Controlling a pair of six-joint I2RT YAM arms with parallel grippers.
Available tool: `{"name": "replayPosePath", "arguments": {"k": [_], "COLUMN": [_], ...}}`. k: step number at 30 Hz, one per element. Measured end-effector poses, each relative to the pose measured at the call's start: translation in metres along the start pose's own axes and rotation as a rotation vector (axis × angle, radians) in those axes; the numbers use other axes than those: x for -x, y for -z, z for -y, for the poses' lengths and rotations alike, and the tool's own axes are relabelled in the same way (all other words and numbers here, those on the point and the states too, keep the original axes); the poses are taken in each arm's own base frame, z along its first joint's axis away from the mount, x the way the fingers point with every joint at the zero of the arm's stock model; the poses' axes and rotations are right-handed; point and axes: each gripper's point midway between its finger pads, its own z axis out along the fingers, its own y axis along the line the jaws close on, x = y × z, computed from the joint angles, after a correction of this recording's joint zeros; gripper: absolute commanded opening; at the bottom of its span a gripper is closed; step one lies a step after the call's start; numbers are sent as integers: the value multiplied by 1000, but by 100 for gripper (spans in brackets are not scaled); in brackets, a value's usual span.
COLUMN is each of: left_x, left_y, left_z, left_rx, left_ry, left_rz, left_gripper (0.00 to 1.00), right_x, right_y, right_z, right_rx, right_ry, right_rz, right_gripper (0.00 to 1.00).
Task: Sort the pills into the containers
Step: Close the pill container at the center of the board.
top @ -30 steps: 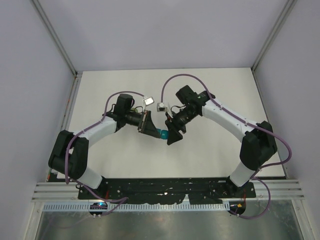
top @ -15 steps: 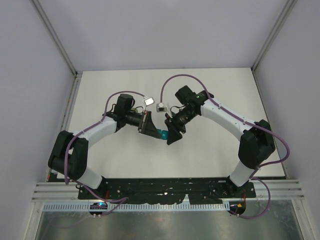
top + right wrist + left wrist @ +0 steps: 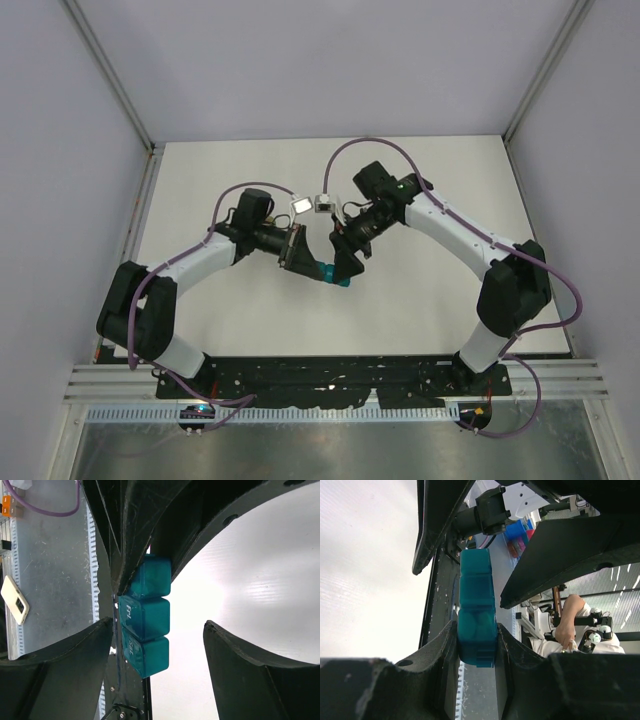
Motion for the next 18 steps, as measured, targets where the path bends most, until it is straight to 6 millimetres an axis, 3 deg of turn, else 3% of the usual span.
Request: {"name": "replayPosePath", "arguments": {"k": [11, 18], "left_x": [-1, 0], "left_y": [-2, -2], "left_z": [1, 2], "left_rx": [5, 6], "left_ry": [6, 2], "left_rz": [-8, -7], "left_gripper": [0, 0], "right_x": [5, 6], "right_y": [-8, -18], "right_z": [1, -5], "right_rx": [18, 39], "right_ry": [-12, 6], "right_rz": [4, -6], "right_gripper": [79, 72]}}
